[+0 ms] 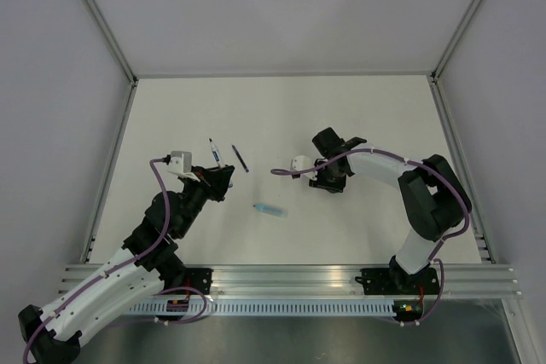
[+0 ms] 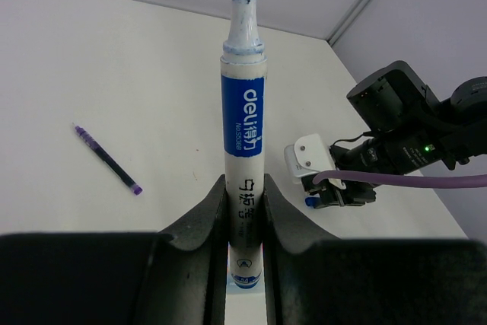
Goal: Insert the pens into the pen caps
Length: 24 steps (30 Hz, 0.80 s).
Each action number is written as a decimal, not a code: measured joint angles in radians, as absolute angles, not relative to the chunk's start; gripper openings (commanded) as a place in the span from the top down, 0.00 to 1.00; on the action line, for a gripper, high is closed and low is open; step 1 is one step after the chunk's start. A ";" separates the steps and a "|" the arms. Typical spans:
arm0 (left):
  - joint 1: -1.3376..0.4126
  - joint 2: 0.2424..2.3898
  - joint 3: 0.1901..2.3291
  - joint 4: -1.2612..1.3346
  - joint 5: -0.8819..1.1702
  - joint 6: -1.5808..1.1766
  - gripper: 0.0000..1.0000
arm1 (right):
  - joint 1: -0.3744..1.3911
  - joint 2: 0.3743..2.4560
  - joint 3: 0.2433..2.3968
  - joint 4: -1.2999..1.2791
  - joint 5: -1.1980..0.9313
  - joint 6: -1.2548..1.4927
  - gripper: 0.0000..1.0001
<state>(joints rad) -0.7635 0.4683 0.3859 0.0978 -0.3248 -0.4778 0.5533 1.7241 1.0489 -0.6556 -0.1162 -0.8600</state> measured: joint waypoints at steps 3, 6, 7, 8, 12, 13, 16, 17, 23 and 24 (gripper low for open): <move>-0.764 0.468 0.386 0.098 -0.325 -0.478 0.98 | 0.553 1.729 1.050 -0.658 -0.119 -0.859 0.66; -0.764 0.468 0.386 0.098 -0.325 -0.478 0.98 | 0.553 1.735 1.050 -0.659 -0.120 -0.851 0.65; -0.764 0.468 0.386 0.098 -0.325 -0.478 0.98 | 0.553 1.735 1.050 -0.659 -0.120 -0.849 0.64; -0.764 0.468 0.386 0.098 -0.326 -0.478 0.98 | 0.553 1.735 1.050 -0.659 -0.119 -0.848 0.64; -0.764 0.468 0.386 0.097 -0.334 -0.478 0.98 | 0.553 1.735 1.050 -0.658 -0.119 -0.840 0.68; -0.764 0.468 0.386 0.097 -0.336 -0.478 0.98 | 0.553 1.735 1.050 -0.657 -0.118 -0.838 0.70; -0.764 0.468 0.386 0.097 -0.339 -0.479 0.98 | 0.553 1.735 1.050 -0.657 -0.118 -0.833 0.79; -0.764 0.468 0.386 0.097 -0.339 -0.479 0.98 | 0.553 1.735 1.050 -0.657 -0.118 -0.831 0.82; -0.764 0.468 0.386 0.097 -0.339 -0.479 0.98 | 0.553 1.735 1.050 -0.648 -0.119 -0.823 1.00; -0.764 0.468 0.386 0.097 -0.339 -0.479 0.98 | 0.553 1.734 1.050 -0.648 -0.119 -0.822 1.00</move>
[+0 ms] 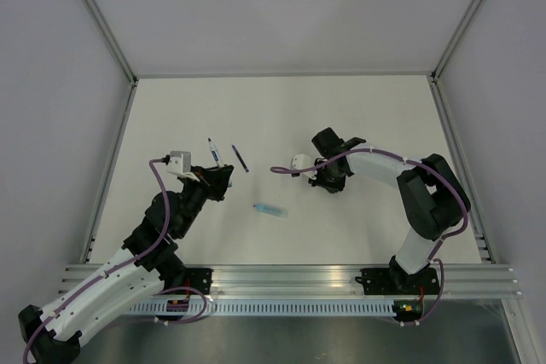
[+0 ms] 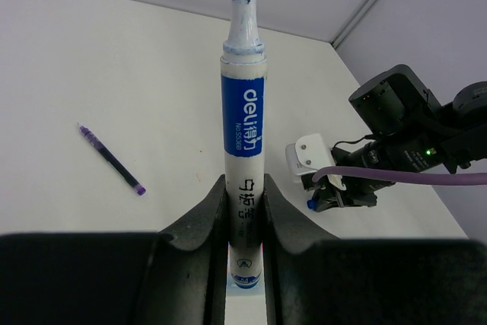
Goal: Insert the pens into the pen caps
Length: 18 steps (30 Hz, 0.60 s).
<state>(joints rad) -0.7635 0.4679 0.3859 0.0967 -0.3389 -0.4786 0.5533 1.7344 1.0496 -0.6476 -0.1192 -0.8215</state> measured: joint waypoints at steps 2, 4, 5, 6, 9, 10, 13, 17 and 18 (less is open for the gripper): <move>-0.764 0.467 0.386 0.096 -0.339 -0.479 0.98 | 0.553 1.733 1.050 -0.642 -0.119 -0.812 1.00; -0.764 0.468 0.386 0.096 -0.339 -0.478 0.98 | 0.554 1.728 1.050 -0.635 -0.120 -0.795 1.00; -0.764 0.469 0.386 0.096 -0.338 -0.478 0.98 | 0.554 1.721 1.051 -0.629 -0.124 -0.780 1.00; -0.764 0.473 0.386 0.096 -0.337 -0.478 0.98 | 0.554 1.713 1.053 -0.623 -0.127 -0.764 1.00; -0.764 0.498 0.386 0.098 -0.327 -0.478 0.98 | 0.561 1.686 1.093 -0.580 -0.126 -0.662 1.00; -0.764 0.511 0.386 0.101 -0.314 -0.478 0.98 | 0.565 1.681 1.122 -0.570 -0.122 -0.616 1.00; -0.764 0.563 0.386 0.124 -0.245 -0.476 0.98 | 0.578 1.679 1.252 -0.549 -0.090 -0.472 1.00; -0.764 0.653 0.386 0.200 -0.089 -0.459 0.98 | 0.587 1.664 1.457 -0.503 -0.019 -0.223 1.00; -0.764 0.679 0.386 0.223 -0.038 -0.455 0.98 | 0.588 1.641 1.473 -0.480 -0.010 -0.159 1.00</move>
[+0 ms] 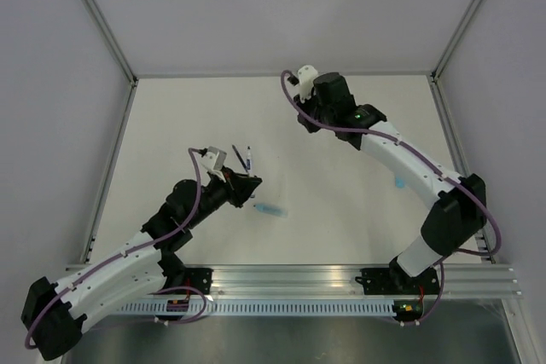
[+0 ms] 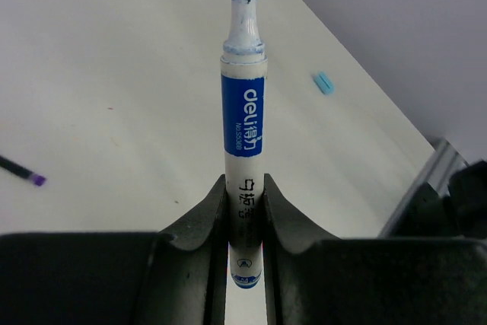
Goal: Insert the pens into the pen caps
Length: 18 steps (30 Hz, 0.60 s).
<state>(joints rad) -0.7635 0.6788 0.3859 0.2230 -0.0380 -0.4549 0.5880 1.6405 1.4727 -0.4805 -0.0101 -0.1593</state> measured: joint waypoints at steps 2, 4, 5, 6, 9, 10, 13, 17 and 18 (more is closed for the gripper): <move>-0.764 0.727 0.386 0.267 0.060 -0.452 0.98 | 0.594 1.564 1.454 -0.432 0.005 -0.047 1.00; -0.764 0.773 0.386 0.313 0.163 -0.451 0.98 | 0.614 1.445 1.374 -0.354 0.011 0.061 1.00; -0.765 0.794 0.386 0.339 0.207 -0.452 0.98 | 0.627 1.393 1.331 -0.319 0.009 0.101 1.00; -0.765 0.812 0.386 0.361 0.249 -0.452 0.98 | 0.641 1.324 1.267 -0.257 0.004 0.156 1.00; -0.765 0.844 0.386 0.411 0.342 -0.453 0.98 | 0.670 1.155 1.113 -0.116 -0.038 0.299 1.00; -0.765 0.850 0.386 0.424 0.364 -0.454 0.98 | 0.673 1.111 1.067 -0.062 -0.053 0.344 1.00; -0.765 0.860 0.386 0.460 0.416 -0.458 0.98 | 0.686 1.019 0.937 0.065 -0.073 0.447 1.00; -0.765 0.869 0.386 0.494 0.471 -0.467 0.98 | 0.720 0.967 0.805 0.203 -0.094 0.548 1.00; -0.765 0.871 0.386 0.500 0.482 -0.468 0.98 | 0.728 0.966 0.784 0.237 -0.101 0.566 1.00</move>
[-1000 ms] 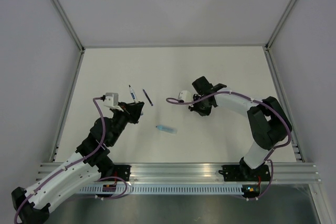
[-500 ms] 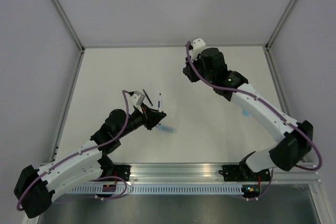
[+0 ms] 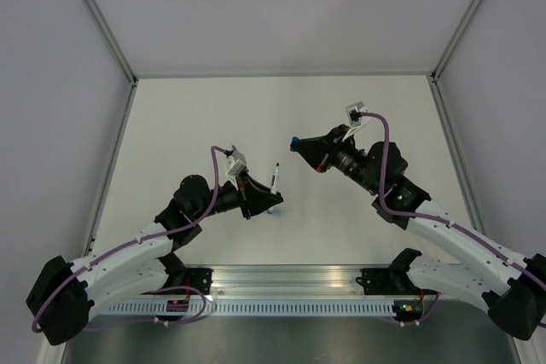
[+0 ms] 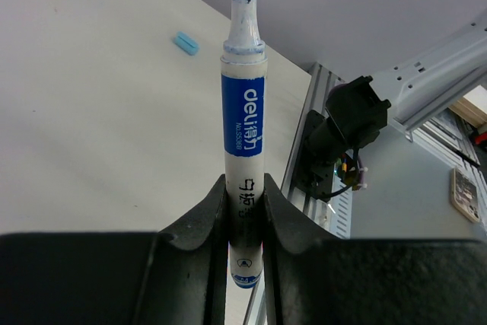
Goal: Insert the pens into the pen caps
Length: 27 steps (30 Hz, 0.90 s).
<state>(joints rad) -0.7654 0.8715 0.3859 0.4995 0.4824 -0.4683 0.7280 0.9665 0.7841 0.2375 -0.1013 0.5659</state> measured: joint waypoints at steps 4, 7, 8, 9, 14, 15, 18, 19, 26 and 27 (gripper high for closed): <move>-0.765 0.875 0.386 0.504 0.508 -0.474 0.98 | 0.761 0.966 0.720 0.352 -0.118 0.622 1.00; -0.765 0.880 0.386 0.505 0.510 -0.474 0.98 | 0.786 0.963 0.700 0.406 -0.118 0.637 1.00; -0.765 0.886 0.386 0.506 0.511 -0.474 0.98 | 0.792 0.959 0.699 0.417 -0.118 0.640 1.00; -0.765 0.892 0.386 0.506 0.513 -0.474 0.98 | 0.795 0.955 0.699 0.430 -0.118 0.642 1.00; -0.765 0.914 0.386 0.506 0.529 -0.474 0.98 | 0.807 0.930 0.699 0.461 -0.118 0.643 1.00; -0.765 0.914 0.386 0.506 0.529 -0.474 0.98 | 0.810 0.929 0.699 0.463 -0.118 0.642 1.00; -0.765 0.911 0.386 0.506 0.529 -0.474 0.98 | 0.817 0.929 0.699 0.463 -0.118 0.640 1.00; -0.765 0.909 0.386 0.506 0.529 -0.474 0.98 | 0.818 0.930 0.699 0.463 -0.118 0.638 1.00; -0.765 0.901 0.386 0.506 0.529 -0.474 0.98 | 0.834 0.943 0.672 0.479 -0.118 0.623 1.00; -0.765 0.901 0.386 0.506 0.529 -0.474 0.98 | 0.834 0.946 0.664 0.479 -0.118 0.622 1.00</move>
